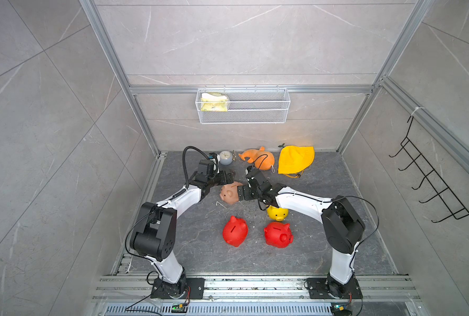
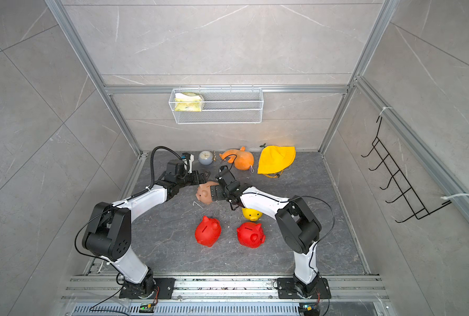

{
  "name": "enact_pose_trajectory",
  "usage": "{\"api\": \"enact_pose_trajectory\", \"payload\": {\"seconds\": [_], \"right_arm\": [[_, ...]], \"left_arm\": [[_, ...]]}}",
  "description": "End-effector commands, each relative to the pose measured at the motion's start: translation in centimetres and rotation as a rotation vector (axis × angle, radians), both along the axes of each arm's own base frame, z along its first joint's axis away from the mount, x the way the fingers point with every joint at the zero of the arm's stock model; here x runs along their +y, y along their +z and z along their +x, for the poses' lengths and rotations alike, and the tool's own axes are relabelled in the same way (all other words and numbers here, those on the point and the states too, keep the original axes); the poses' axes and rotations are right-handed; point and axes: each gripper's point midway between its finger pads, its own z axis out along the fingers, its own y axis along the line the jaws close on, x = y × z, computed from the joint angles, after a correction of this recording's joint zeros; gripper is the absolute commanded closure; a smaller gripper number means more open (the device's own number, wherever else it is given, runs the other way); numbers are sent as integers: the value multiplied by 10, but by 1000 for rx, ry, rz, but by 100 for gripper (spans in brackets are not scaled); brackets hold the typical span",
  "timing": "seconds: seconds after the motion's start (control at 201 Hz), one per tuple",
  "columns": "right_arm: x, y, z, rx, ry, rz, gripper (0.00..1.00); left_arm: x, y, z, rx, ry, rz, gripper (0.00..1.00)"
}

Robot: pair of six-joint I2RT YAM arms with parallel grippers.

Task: Open piggy banks
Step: Move the piggy bank to the center of the board, then adjust the piggy bank at the center of the board.

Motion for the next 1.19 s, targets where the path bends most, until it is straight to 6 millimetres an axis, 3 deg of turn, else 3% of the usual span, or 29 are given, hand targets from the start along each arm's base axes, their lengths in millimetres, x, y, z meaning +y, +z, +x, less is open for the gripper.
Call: {"api": "enact_pose_trajectory", "payload": {"seconds": [0.0, 0.09, 0.159, 0.249, 0.294, 0.508, 0.687, 0.821, 0.97, 1.189], "right_arm": [[-16, 20, -5, -30, 5, -11, 1], [-17, 17, -13, -18, 29, 3, 1], [-18, 11, -19, 3, 37, 10, 8], [-13, 2, -29, 35, 77, 45, 27], [-10, -3, -33, 56, 88, 67, 32], [-8, -25, -50, 136, 106, 110, 42], [-10, -33, -57, 158, 113, 116, 46], [-5, -33, -59, 167, 129, 134, 49], [-4, -31, -58, 158, 140, 134, 51], [-3, -31, -56, 155, 143, 127, 54]], "left_arm": [[-8, 7, 12, -62, -91, -41, 0], [-15, 3, 12, -59, -133, -62, 0], [-19, -1, 12, -56, -150, -72, 0], [-21, -11, 9, -41, -167, -80, 1], [-22, -16, 7, -33, -170, -87, 2], [-25, -35, -4, 9, -175, -121, 4], [-27, -49, -11, 37, -173, -115, 8], [-26, -60, -9, 60, -155, -119, 21], [-18, -78, 0, 139, -76, -132, 56], [18, -100, 18, 270, 135, -203, 62]]}}
